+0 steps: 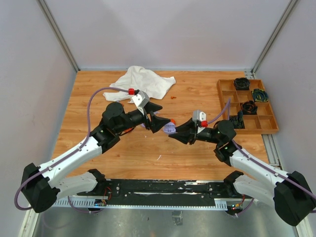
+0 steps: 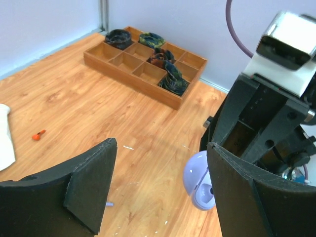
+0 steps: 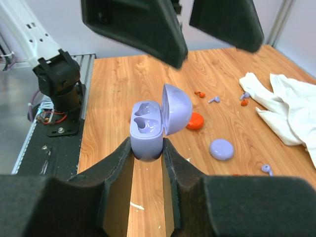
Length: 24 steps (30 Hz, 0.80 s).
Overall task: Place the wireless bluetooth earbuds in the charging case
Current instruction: Open the charging case, then pick up the earbud from the center of the board.
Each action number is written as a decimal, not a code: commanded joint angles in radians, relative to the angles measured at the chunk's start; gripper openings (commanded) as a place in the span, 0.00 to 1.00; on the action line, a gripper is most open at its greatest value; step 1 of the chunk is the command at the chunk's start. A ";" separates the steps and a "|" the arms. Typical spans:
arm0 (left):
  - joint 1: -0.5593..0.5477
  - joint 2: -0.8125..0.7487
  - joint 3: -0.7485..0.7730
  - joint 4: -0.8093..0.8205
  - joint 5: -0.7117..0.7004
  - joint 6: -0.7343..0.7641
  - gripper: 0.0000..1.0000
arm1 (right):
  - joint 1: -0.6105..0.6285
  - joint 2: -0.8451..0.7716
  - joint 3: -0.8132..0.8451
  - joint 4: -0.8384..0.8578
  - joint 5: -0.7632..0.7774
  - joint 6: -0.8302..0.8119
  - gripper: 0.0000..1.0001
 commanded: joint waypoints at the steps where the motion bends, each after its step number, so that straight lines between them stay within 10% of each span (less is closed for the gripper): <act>1: 0.002 -0.039 0.041 -0.052 -0.104 -0.021 0.80 | 0.011 -0.015 -0.034 -0.008 0.075 -0.058 0.01; 24: 0.415 0.295 0.133 -0.390 -0.566 -0.215 0.73 | 0.012 -0.065 -0.138 -0.013 0.255 -0.166 0.01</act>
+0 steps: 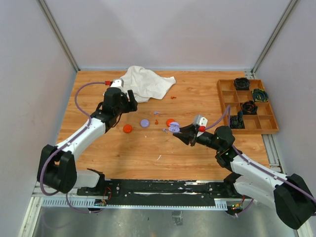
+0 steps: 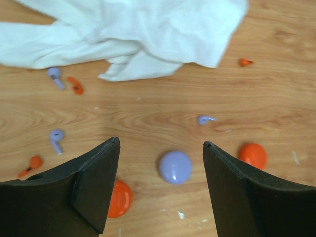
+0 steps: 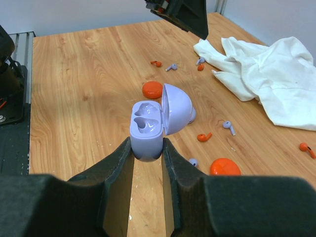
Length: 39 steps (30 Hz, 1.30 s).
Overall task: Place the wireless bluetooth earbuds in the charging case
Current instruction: Pick up the earbud from the center of the board.
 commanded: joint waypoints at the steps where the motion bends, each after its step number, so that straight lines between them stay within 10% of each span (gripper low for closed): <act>1: 0.090 0.112 0.086 -0.116 -0.084 -0.016 0.73 | 0.011 -0.029 -0.010 0.017 0.026 -0.037 0.01; 39: 0.268 0.649 0.427 -0.468 -0.090 0.091 0.41 | 0.011 -0.031 -0.012 0.001 0.032 -0.064 0.02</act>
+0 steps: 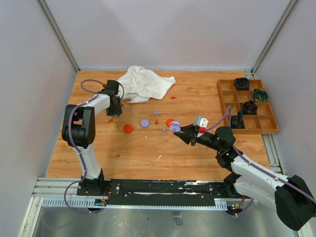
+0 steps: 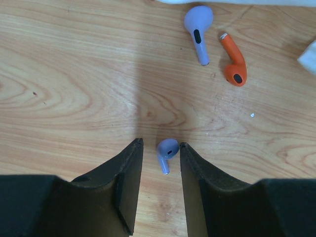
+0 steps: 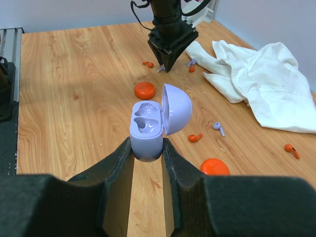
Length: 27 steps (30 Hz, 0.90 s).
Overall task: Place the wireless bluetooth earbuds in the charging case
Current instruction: Pick up the earbud from the center of the board.
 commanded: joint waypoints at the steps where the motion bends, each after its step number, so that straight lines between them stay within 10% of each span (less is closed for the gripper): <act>1: 0.004 0.023 0.030 -0.019 0.023 0.016 0.40 | 0.011 -0.008 -0.007 0.008 0.004 -0.014 0.02; 27: -0.004 -0.047 -0.022 0.000 0.112 0.000 0.24 | 0.012 -0.031 0.007 -0.018 -0.012 -0.004 0.01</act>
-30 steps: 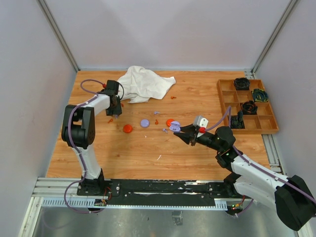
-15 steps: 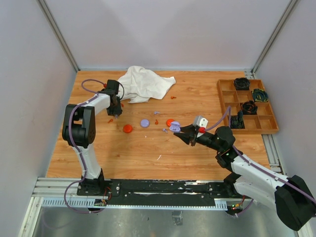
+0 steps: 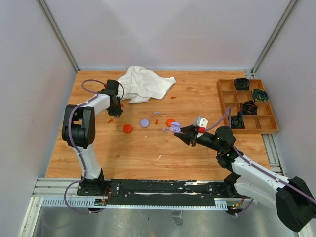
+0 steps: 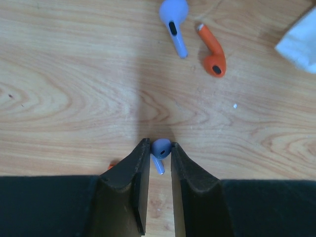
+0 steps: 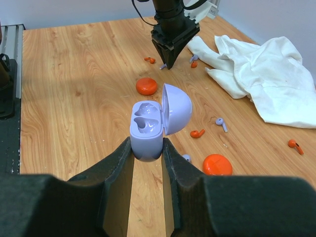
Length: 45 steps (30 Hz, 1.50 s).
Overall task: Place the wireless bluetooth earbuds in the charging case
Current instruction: Pick up the earbud from the center of the board, then place the earbud in the charging case.
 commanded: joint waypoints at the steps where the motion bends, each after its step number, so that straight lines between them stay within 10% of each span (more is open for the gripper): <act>1: -0.009 -0.073 -0.048 0.020 0.054 -0.017 0.24 | 0.013 -0.014 0.009 0.018 -0.011 -0.002 0.01; 24: -0.329 -0.633 -0.415 0.451 0.068 -0.122 0.22 | 0.057 0.048 0.032 0.089 0.101 0.010 0.01; 45: -0.497 -0.941 -0.697 1.007 0.360 -0.099 0.23 | 0.058 0.151 0.059 0.262 0.119 0.093 0.01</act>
